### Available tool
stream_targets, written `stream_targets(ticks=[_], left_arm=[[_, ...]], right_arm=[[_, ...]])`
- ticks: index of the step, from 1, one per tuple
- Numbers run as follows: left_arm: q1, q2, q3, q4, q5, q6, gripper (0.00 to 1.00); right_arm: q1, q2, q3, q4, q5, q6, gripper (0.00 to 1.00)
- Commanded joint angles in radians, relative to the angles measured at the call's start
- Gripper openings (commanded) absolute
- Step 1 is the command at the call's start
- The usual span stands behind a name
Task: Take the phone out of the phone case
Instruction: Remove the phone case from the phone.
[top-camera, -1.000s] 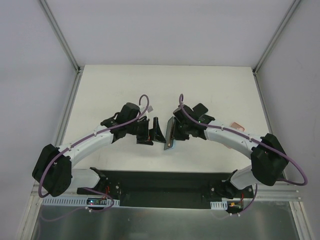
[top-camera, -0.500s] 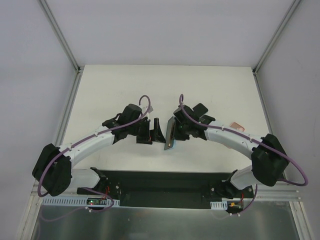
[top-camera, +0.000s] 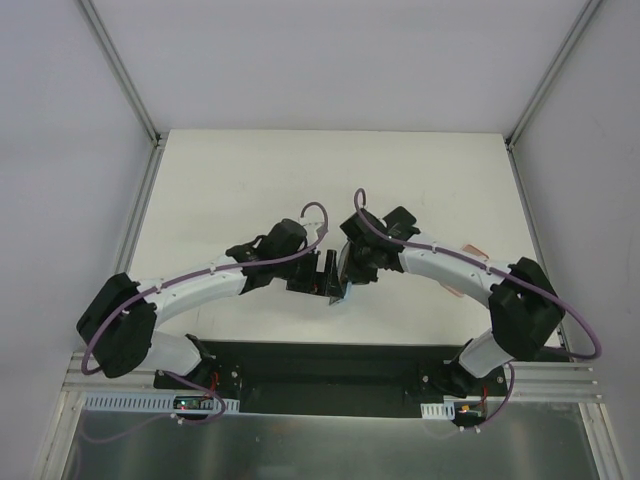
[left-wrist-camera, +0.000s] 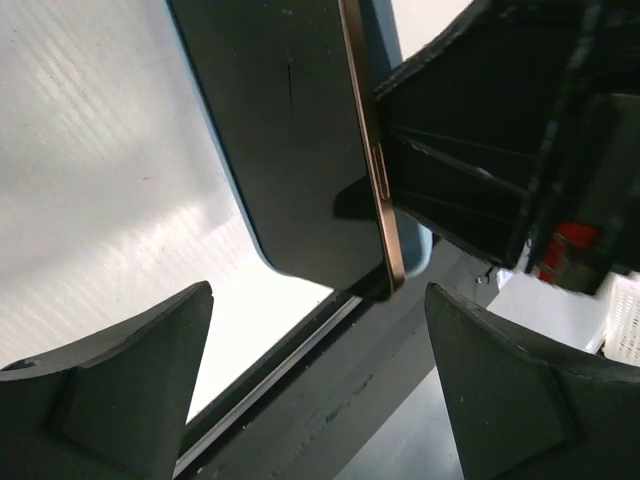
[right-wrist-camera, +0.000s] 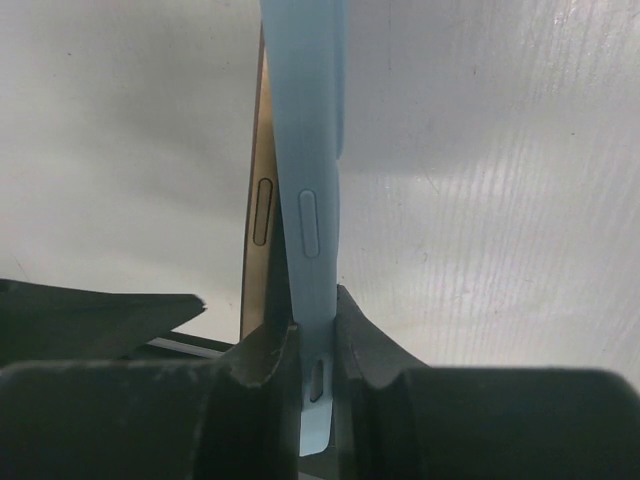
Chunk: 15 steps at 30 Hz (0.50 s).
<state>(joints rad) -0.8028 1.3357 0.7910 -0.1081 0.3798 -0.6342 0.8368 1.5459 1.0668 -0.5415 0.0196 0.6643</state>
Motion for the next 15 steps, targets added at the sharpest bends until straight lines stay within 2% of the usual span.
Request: stream_targets(ticks=[1,10,15], left_arm=[[-0.038,0.06,0.034,0.047,-0.05,0.042,0.82],[-0.053,0.06,0.03,0.057,-0.183,0.033,0.69],[-0.055,0.01,0.008,0.058,-0.245,0.036,0.68]], right_arm=[[0.007,0.016,0.088,-0.037,-0.01,0.05,0.01],[0.016,0.033,0.09,-0.069,-0.038,0.063,0.01],[0.016,0.033,0.084,-0.074,-0.032,0.063,0.01]])
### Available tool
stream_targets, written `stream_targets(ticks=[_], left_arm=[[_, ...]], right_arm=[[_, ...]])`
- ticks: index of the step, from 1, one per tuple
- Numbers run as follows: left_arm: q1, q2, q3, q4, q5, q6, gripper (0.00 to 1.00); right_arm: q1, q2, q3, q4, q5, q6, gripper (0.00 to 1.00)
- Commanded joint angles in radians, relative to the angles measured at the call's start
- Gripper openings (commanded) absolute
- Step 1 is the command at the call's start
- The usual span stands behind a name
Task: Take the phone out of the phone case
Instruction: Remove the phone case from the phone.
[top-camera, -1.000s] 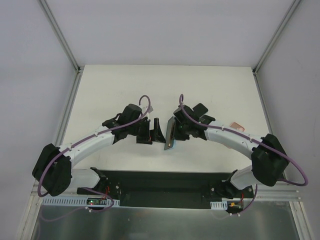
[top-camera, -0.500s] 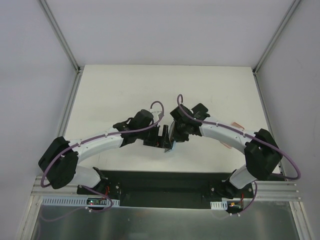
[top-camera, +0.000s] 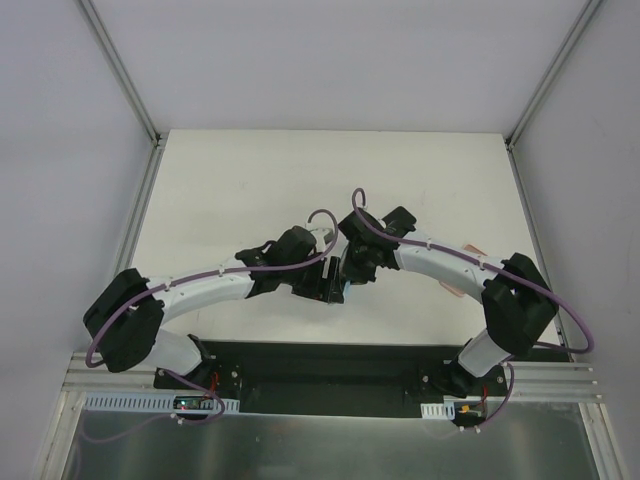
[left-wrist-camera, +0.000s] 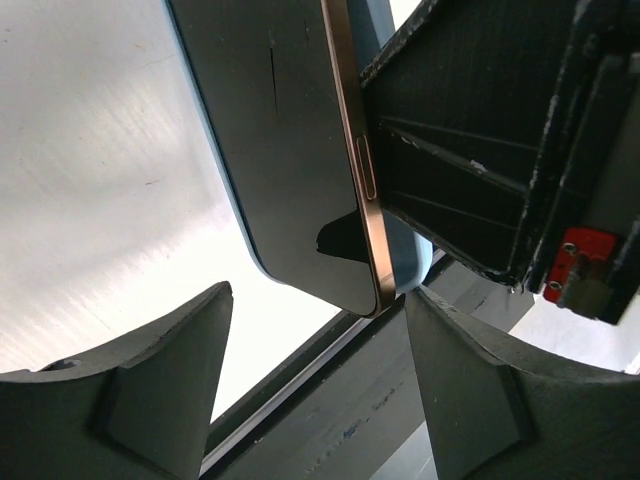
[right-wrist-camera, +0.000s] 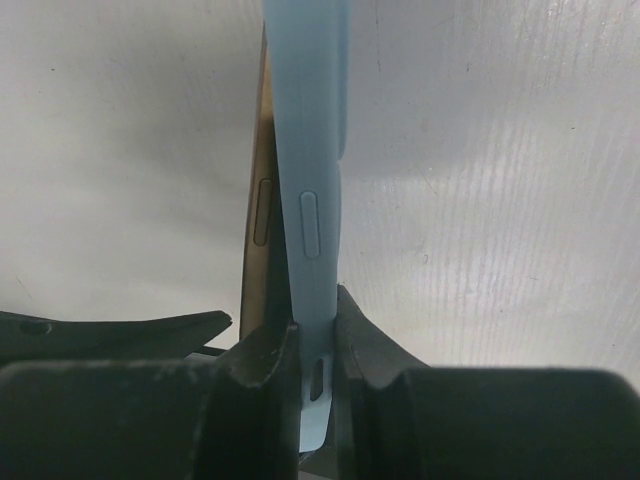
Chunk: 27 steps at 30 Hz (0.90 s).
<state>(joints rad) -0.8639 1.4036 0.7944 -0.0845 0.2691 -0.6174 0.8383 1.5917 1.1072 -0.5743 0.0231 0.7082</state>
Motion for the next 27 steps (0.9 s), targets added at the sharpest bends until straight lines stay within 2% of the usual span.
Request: stream_targets(ticks=[1,4,8,14,18,19,21,27], left_arm=[[0.005,-0.064,0.0,0.035,-0.145,0.021,0.67],[0.0,-0.095,-0.024,0.046,-0.175,0.025,0.66],[0.002,-0.117,-0.063,0.083,-0.142,0.038,0.67],[-0.001,-0.101,-0.058,0.081,-0.177,0.039,0.65],[-0.041,-0.071,-0.035,0.069,-0.264,0.047,0.58],[-0.058,-0.057,-0.031,0.055,-0.354,0.047,0.55],[-0.108,-0.045,-0.02,0.022,-0.433,0.053,0.52],[-0.184,0.003,0.009,-0.027,-0.649,0.051,0.51]], right_arm=[[0.015,-0.013,0.043,-0.041,-0.035,0.019,0.01],[0.016,-0.009,0.045,-0.041,-0.037,0.019,0.01],[0.018,-0.007,0.04,-0.042,-0.035,0.02,0.01],[0.024,0.004,0.046,-0.044,-0.037,0.02,0.02],[0.027,0.002,0.051,-0.041,-0.038,0.023,0.01],[0.027,0.004,0.052,-0.042,-0.044,0.027,0.02],[0.027,0.001,0.052,-0.041,-0.049,0.03,0.01],[0.027,-0.006,0.056,-0.041,-0.06,0.031,0.01]])
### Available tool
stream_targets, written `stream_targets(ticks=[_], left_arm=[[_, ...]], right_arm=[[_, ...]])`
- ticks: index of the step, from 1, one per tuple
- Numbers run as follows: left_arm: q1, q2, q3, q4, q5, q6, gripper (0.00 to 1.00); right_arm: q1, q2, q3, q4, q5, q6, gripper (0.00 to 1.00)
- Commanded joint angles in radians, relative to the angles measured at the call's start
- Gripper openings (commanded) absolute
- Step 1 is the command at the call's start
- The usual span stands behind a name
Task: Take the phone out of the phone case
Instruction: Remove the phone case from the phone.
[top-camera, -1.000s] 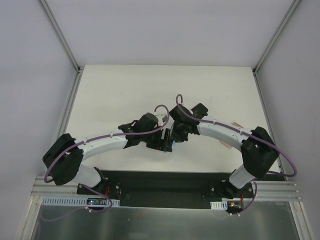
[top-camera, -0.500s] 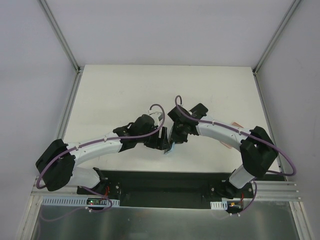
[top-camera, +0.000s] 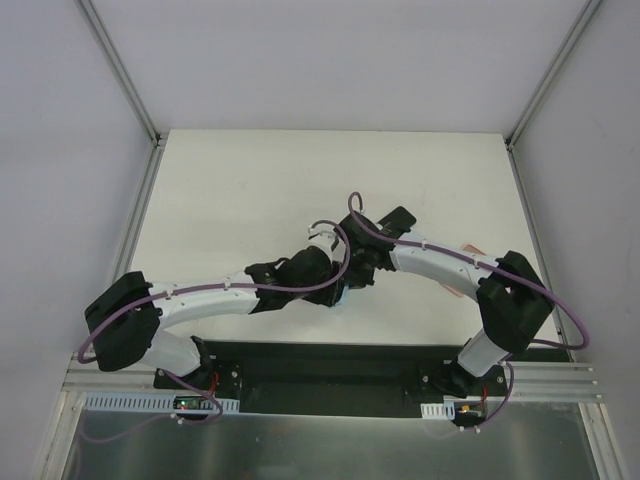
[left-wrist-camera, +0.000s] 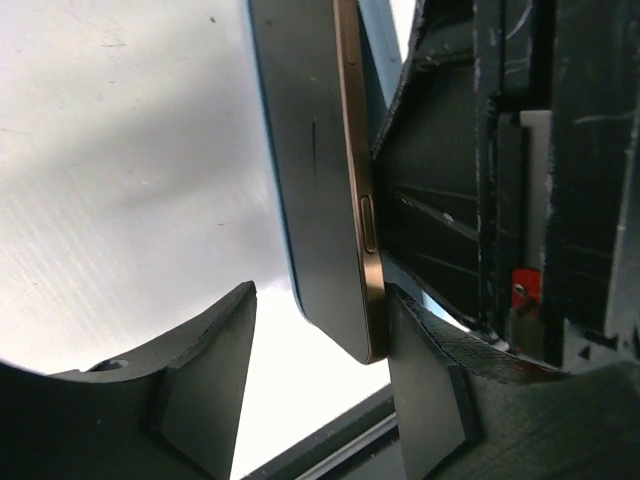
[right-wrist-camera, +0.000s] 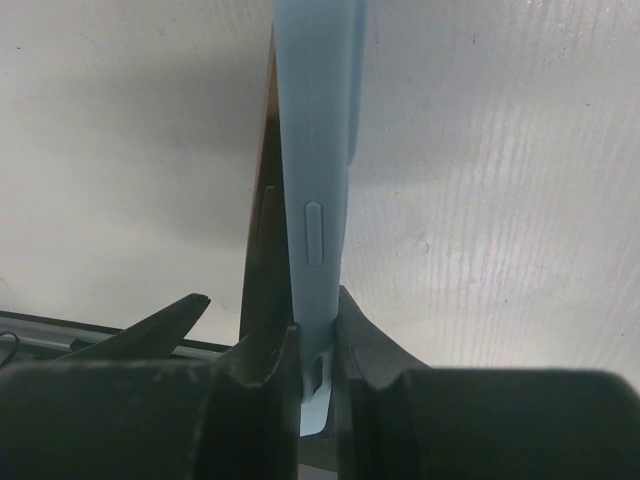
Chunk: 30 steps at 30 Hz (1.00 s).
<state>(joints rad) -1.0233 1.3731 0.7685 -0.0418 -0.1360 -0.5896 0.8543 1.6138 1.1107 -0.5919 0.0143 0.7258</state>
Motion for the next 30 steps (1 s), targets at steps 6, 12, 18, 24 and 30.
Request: stream_targets(ticks=[6,12,18,24,30], left_arm=[[-0.054,0.104,0.078,-0.089,-0.358,0.03,0.47],[-0.06,0.146,0.097,-0.072,-0.318,0.017,0.25],[-0.06,0.152,0.075,-0.035,-0.26,-0.003,0.0],[-0.048,0.058,0.045,-0.039,-0.284,0.007,0.0],[0.006,-0.041,0.037,-0.062,-0.215,0.019,0.0]], right_arm=[[0.011,-0.025,0.051,-0.023,-0.056,0.011,0.01],[0.011,-0.025,0.034,-0.02,-0.059,0.012,0.01],[0.011,-0.02,0.026,-0.008,-0.068,0.011,0.02],[-0.003,-0.052,-0.023,-0.011,-0.059,-0.046,0.01],[-0.005,-0.127,-0.127,-0.016,-0.021,-0.164,0.01]])
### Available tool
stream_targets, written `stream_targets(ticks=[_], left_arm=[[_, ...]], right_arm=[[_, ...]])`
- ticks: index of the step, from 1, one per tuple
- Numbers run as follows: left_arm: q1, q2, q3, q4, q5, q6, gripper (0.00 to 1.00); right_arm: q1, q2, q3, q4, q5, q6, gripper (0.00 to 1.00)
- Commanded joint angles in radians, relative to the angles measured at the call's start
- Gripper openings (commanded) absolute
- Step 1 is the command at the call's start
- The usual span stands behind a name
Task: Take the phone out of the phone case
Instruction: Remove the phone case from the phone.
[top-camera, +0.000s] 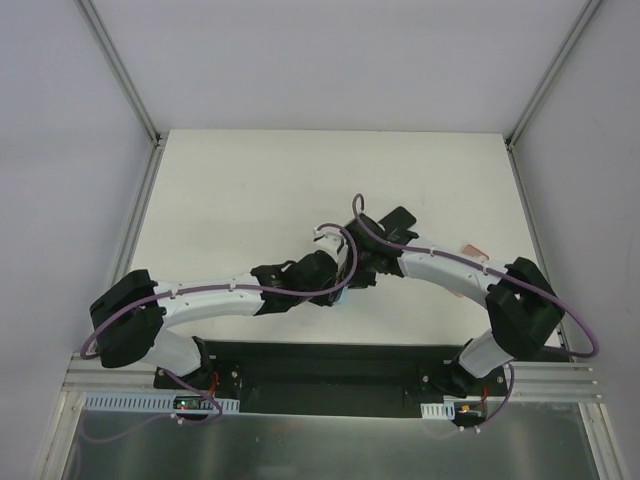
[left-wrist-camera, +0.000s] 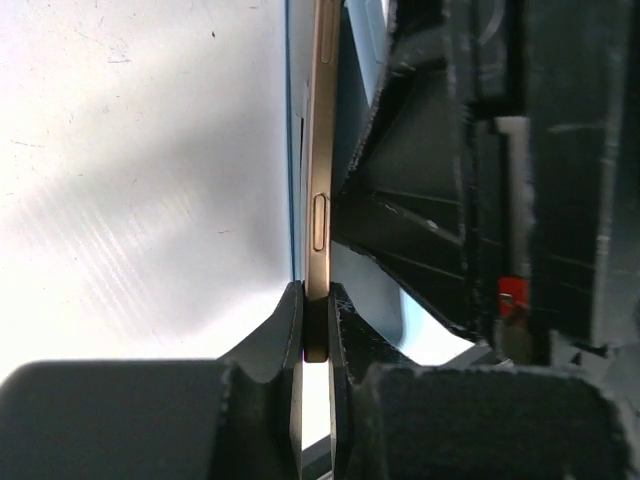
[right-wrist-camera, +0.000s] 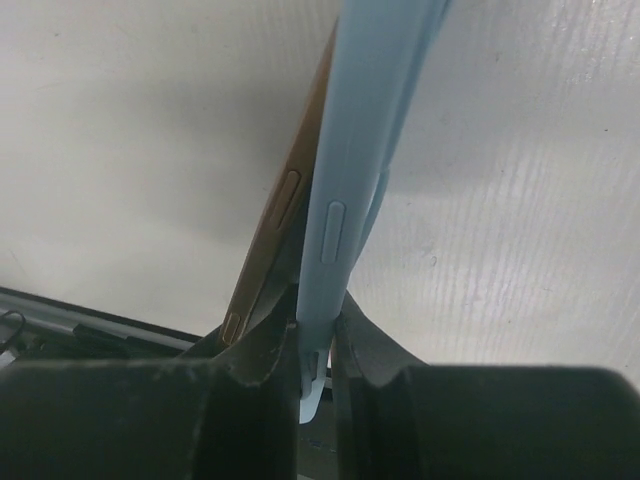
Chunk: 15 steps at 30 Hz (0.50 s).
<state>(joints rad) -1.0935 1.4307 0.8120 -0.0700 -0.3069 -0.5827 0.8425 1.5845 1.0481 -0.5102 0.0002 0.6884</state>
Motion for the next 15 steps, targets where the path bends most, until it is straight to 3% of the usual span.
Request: stream_targets(ticks=[1,15], left_arm=[[0.096,-0.11,-0.007,-0.037,-0.032,0.008,0.0],[0.273,-0.282,-0.022,-0.062,0.222,-0.042,0.0]], right_arm=[[0.006,-0.116,-0.078,-0.097,-0.006,-0.139,0.01],[0.023,-0.294,-0.286,-0.039,0.083,-0.28,0.02]])
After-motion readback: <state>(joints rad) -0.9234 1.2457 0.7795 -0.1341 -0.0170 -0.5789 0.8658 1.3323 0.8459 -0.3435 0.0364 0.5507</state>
